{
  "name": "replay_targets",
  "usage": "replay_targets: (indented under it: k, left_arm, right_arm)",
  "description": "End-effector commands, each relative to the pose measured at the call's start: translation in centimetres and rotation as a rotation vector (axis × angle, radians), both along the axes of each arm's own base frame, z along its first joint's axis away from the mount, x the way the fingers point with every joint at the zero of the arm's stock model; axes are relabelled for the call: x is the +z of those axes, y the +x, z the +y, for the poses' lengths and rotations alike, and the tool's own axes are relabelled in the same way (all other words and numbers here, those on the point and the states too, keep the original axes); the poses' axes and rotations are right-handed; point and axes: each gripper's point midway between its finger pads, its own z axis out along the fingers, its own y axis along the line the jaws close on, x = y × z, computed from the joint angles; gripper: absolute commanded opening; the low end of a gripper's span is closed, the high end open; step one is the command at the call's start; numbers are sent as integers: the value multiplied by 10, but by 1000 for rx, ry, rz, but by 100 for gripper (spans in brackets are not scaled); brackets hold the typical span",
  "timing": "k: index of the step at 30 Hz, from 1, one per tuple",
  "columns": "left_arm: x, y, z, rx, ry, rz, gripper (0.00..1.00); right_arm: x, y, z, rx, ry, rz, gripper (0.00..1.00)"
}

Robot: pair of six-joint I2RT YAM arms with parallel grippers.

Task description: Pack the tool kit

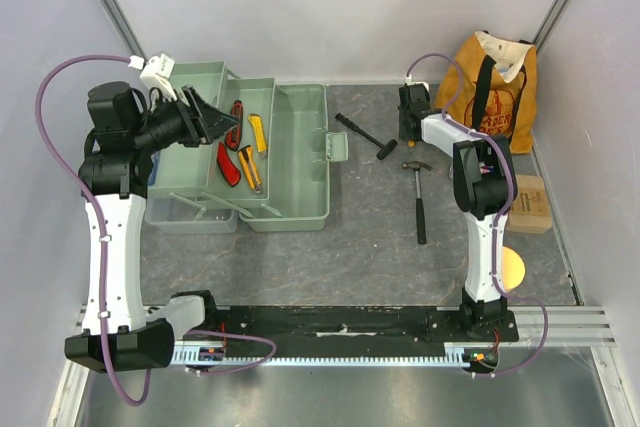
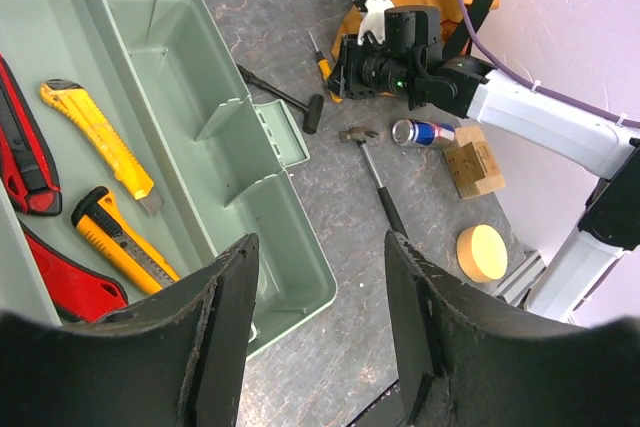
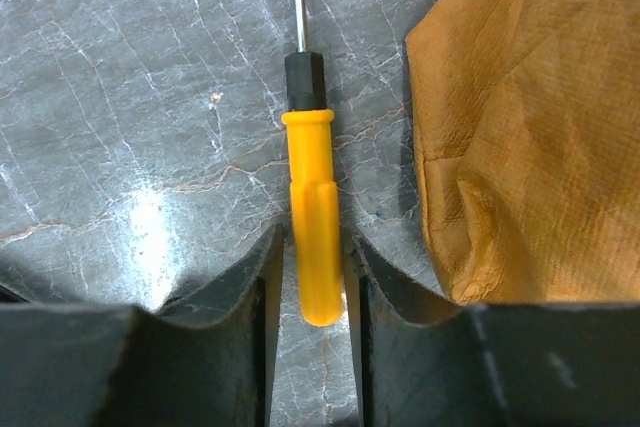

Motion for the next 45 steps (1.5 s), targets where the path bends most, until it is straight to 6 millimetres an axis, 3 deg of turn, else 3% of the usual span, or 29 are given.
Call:
replay_targets:
  k: [1,7,15,16,18,22,25,29,32,37,41,45]
  left_arm:
    - [11,-8,-5,-25,-30,-24,59]
    - [8,-10,-8,-38,-46,-12,60]
    - [14,-17,-22,-117,-139,-27,60]
    - [15,-18,-25,-132,-149,-30,60]
    - [18,-20,-31,-159,-171,-35,60]
    - [26,-17,-46,-181,-231,-44,60]
    - [28,-20,-78,-237,-275,-49,62]
    - [34,-23,-116,-309,-297,-85,65]
    - [37,-21,-133,-331,-304,-109,66]
    - [43,-18,-133,-289,-289,-180,66]
    - [51,-27,-131,-295,-315,-248,66]
    - [58,-36,-131,-311,-326,-290,63]
  right_arm:
    - [-9,-6,1,-1,1,41,30]
    - [28,-5,6,6,43,-33,1]
    - [119,-27,44,91,314,-192,0]
    - [143,-34,52,119,364,-234,0]
    - [172,-49,69,185,473,-273,0]
    - [242,-94,124,415,782,-332,0]
    - [295,-134,161,588,954,-394,0]
    - [341,-190,203,776,1074,-426,0]
    - [368,-233,230,916,1150,-443,0]
    - [395,-283,250,1053,1291,-409,0]
    - [400,-304,262,1092,1347,-375,0]
    - [398,-311,272,1099,1358,-356,0]
